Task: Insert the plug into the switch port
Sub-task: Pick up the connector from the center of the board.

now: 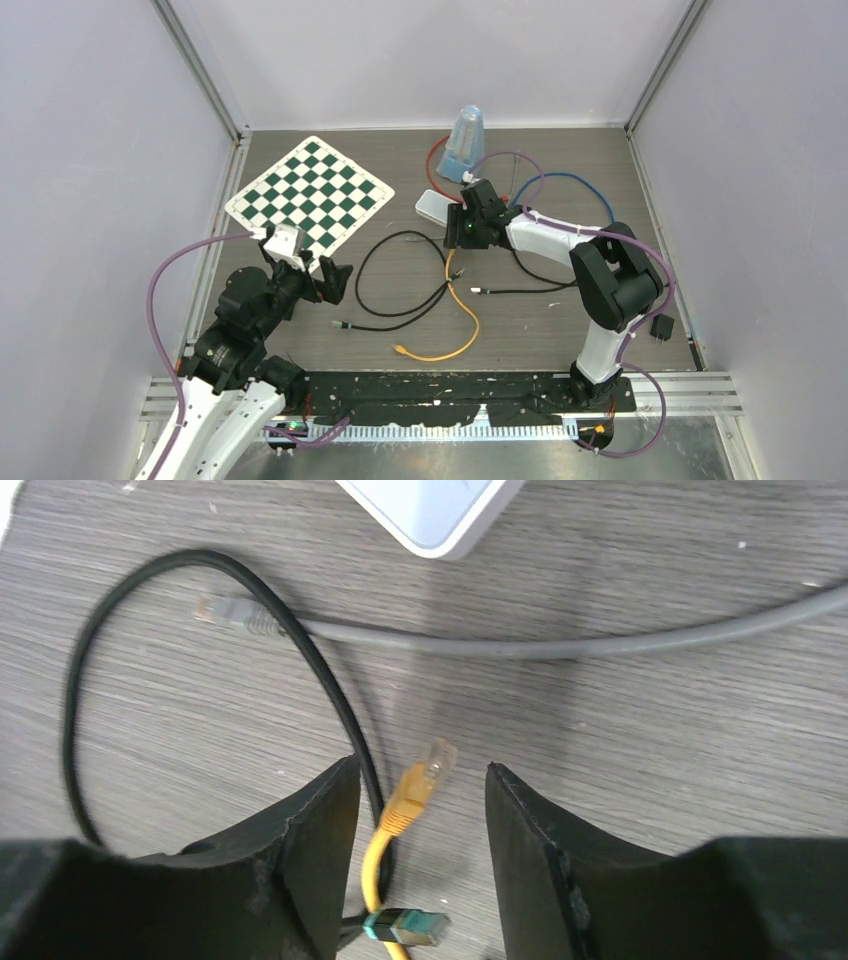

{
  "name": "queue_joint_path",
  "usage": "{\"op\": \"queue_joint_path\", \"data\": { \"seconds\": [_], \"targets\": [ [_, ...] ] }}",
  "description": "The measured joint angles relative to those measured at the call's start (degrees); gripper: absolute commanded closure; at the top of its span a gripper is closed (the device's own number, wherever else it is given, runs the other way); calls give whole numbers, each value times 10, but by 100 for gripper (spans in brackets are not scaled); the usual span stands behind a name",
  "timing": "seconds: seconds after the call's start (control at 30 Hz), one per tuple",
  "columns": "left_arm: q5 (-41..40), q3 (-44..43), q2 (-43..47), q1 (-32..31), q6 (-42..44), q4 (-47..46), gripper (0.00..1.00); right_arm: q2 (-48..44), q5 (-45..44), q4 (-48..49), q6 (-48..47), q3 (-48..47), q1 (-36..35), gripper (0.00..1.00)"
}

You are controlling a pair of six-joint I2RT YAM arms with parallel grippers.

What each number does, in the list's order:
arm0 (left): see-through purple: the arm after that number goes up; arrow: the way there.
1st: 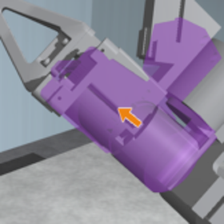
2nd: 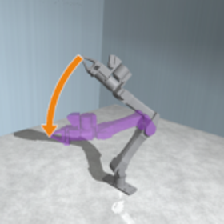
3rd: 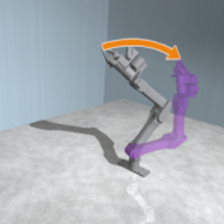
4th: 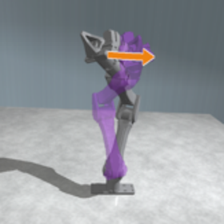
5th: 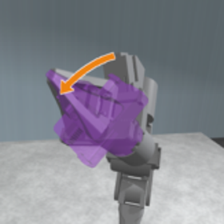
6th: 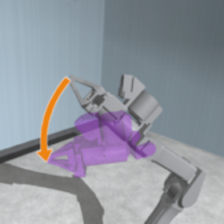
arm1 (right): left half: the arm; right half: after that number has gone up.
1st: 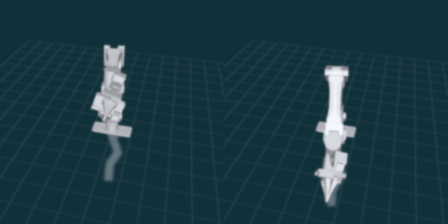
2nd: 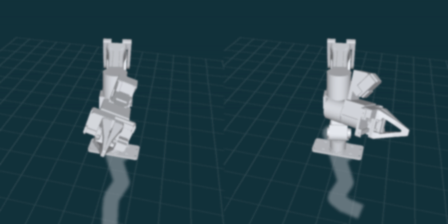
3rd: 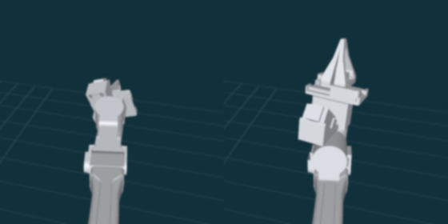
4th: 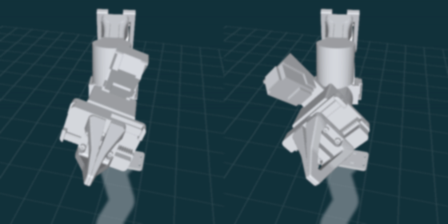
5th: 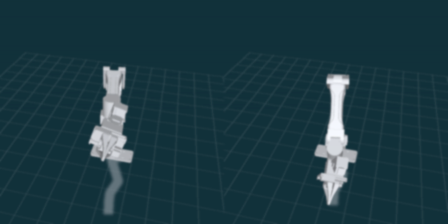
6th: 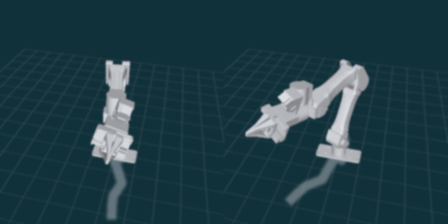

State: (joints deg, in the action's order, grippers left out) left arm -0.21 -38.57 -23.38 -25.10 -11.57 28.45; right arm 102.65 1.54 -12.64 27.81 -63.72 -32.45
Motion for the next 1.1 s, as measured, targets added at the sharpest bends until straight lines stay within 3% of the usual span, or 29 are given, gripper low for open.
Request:
{"op": "queue_joint_path", "data": {
  "seconds": [0.07, 0.2, 0.37, 0.63, 0.77, 0.87, 1.1],
  "targets": [
    [14, 4, 0, 0, 2, -4, 4, 0, 10, 15, 9, 0, 3, 55],
    [26, 8, -6, 0, 2, -6, 4, -2, 28, 49, 30, 10, 14, 57],
    [40, 8, -22, 0, 2, -8, 4, -9, 38, 68, 58, 38, 36, 43],
    [59, 8, -52, 0, -2, -12, 3, -25, 63, 78, 61, 71, 44, 39],
    [58, 8, -66, 0, 0, -9, 2, -68, 100, 78, 1, 92, 44, 26],
    [59, 8, -64, 0, 0, -9, 2, -106, 141, 89, -45, 113, 44, 22],
    [86, 11, -54, 0, 2, -27, 3, -127, 246, 98, -134, 140, 46, 32]
  ]
}}
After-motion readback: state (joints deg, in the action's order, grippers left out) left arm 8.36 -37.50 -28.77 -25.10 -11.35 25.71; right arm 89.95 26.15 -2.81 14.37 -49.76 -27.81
